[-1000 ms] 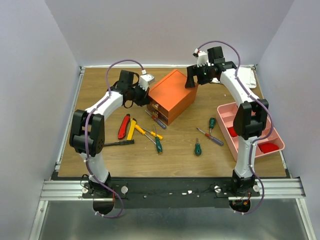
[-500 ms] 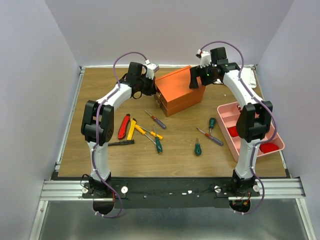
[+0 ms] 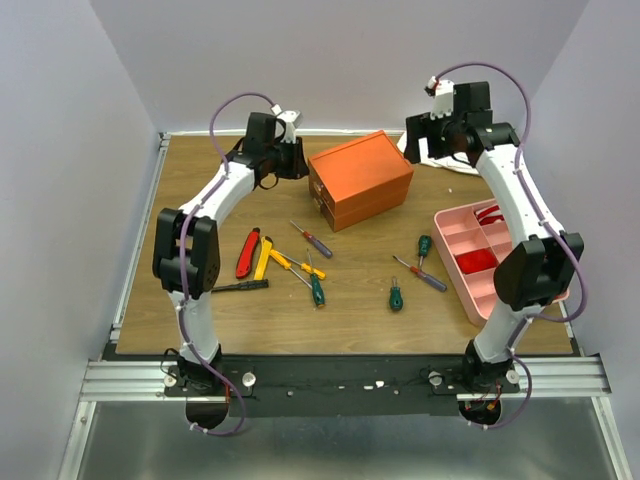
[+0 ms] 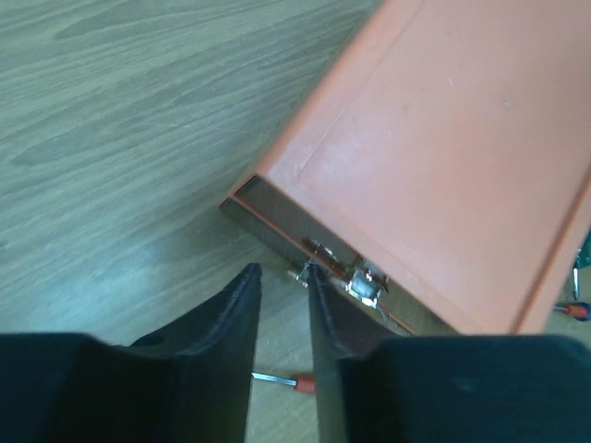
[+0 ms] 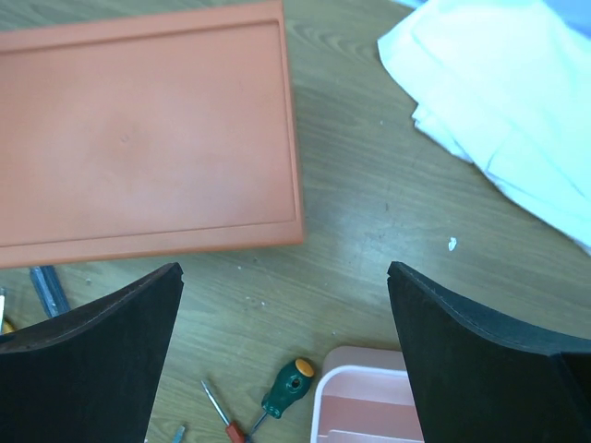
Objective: Sort the tools into containers
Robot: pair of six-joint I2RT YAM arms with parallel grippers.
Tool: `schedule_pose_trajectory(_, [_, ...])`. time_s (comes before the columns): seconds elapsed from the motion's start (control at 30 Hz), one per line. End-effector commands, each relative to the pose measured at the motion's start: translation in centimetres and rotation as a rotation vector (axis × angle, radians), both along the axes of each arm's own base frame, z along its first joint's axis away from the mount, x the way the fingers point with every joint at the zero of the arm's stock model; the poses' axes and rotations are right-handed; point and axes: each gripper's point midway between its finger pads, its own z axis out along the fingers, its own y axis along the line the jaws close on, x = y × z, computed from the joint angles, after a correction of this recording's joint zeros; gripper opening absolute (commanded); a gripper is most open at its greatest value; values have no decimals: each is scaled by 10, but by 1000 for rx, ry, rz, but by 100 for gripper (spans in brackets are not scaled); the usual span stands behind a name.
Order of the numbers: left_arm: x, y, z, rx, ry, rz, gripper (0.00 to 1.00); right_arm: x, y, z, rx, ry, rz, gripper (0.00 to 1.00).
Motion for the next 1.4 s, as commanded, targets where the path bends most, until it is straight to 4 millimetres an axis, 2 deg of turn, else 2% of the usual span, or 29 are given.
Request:
schedule_pose_trajectory(0.0, [-11, 33, 39, -26, 19, 77, 48, 5, 12, 20, 49, -56, 37, 100])
schedule_pose_trajectory(0.07, [-15, 36, 40, -58, 51, 91, 52, 11, 18, 22, 73, -59, 44, 100])
schedule_pose_trajectory(0.1, [-16, 39, 37, -66, 66, 100, 52, 14, 20, 22, 79, -61, 50, 99])
schedule_pose_trajectory(0.13, [-17, 42, 30, -74, 95, 133, 53, 20, 22, 12, 79, -41, 54, 98])
schedule_pose_trajectory(0.17, [-17, 43, 28, -77, 103, 143, 55, 25, 24, 19, 74, -59, 45, 99])
schedule_pose_trajectory(0.23, [-18, 43, 23, -93, 119, 154, 59, 36, 21, 10, 54, -61, 4, 100])
schedule_pose_trajectory(0.27, [-18, 42, 21, -103, 130, 156, 62, 41, 28, 14, 60, -75, 29, 100])
schedule_pose_trajectory(0.47, [-12, 35, 22, -127, 113, 151, 63, 47, 55, -6, 45, -49, 71, 100])
schedule_pose_trajectory(0.6, [-13, 24, 16, -145, 129, 130, 62, 46, 72, -13, 36, -45, 100, 99])
schedule_pose_trajectory(0.73, [-11, 16, 11, -140, 131, 128, 61, 48, 85, -12, 49, -51, 118, 96])
schedule_pose_trajectory(0.87, [-12, 7, 5, -133, 132, 112, 60, 45, 95, -18, 75, -27, 162, 82])
schedule_pose_trajectory(0.9, [-12, 6, 4, -132, 133, 108, 60, 43, 98, -21, 81, -15, 182, 70])
schedule_pose_trajectory(1.0, [-14, -2, 1, -124, 132, 88, 60, 39, 103, -35, 87, 24, 211, 51])
schedule_pose_trajectory(1.1, [-14, -8, -2, -117, 135, 75, 60, 36, 105, -45, 98, 52, 223, 48])
schedule_pose_trajectory(1.37, [-18, -20, -17, -84, 161, 60, 60, 38, 101, -64, 74, 89, 191, 48])
